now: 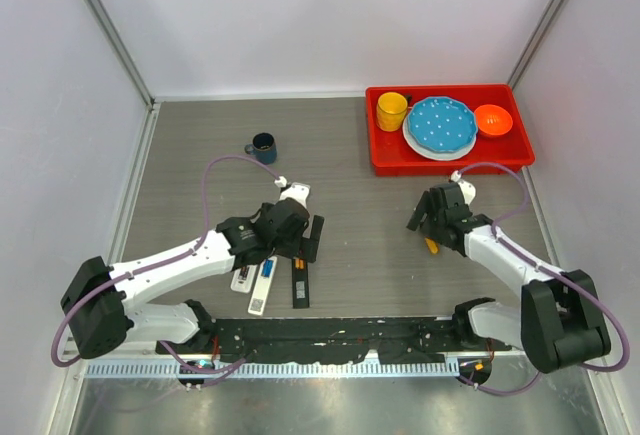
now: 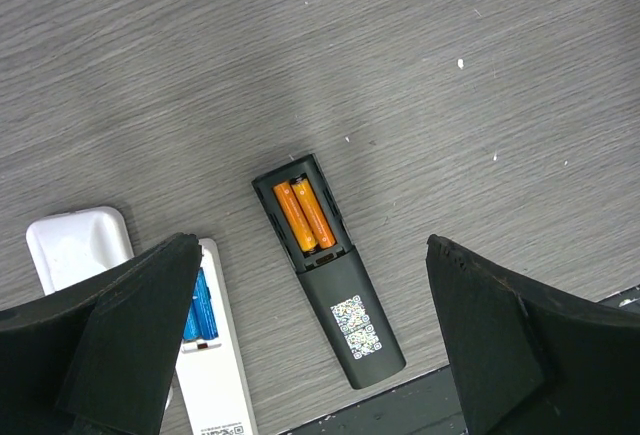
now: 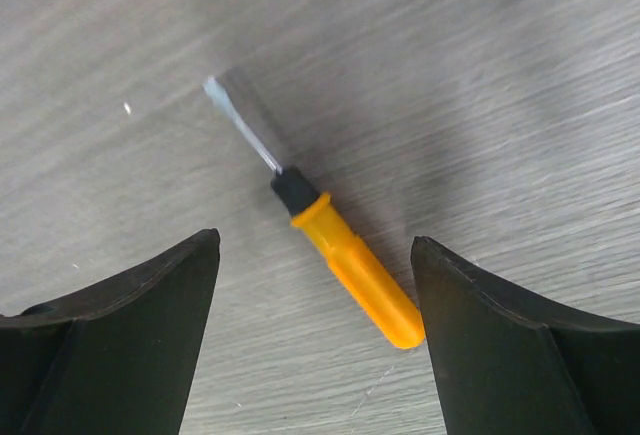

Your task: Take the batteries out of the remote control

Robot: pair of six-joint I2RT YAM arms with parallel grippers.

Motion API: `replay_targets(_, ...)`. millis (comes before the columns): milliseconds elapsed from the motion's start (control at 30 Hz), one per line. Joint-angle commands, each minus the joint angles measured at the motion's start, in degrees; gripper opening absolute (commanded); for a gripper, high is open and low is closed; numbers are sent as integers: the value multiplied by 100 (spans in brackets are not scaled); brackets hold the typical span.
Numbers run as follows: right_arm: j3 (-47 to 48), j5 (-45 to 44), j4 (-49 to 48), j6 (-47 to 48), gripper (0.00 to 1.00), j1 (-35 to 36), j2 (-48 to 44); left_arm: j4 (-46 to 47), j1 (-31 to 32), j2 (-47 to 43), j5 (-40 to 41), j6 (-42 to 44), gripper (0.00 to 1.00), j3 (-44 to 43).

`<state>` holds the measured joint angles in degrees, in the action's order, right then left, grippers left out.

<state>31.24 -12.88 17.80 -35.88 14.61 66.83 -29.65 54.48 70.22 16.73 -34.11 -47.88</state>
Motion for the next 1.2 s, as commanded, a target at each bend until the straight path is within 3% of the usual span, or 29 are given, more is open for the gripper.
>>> replay_targets(0, -302, 769, -356, 2, 82, -20, 111, 179, 19, -113, -3, -52, 100, 50)
replay_targets(300, -997, 1798, -558, -454, 81, 190, -311, -23, 19, -386, 58, -149, 100, 85)
replay_targets(533, -919, 1306, -1637, -1202, 80, 1597, 312, 73, 19, -351, 67, -175, 100, 121)
replay_targets(767, 300, 498, -2018, -668, 81, 1641, 1789, 3, 19, -219, 111, -123, 100, 103)
replay_targets(933, 1022, 918, -2219, -438, 78, 1650, 2474, -6, 19, -228, 190, -114, 100, 147)
replay_targets(1067, 1095, 1436, -2395, -219, 77, 1650, 2266, -6, 19, -201, 155, -114, 100, 156)
replay_targets(1167, 1033, 1342, -2405, 150, 78, 1650, 1810, 29, 19, -201, 111, -105, 100, 191)
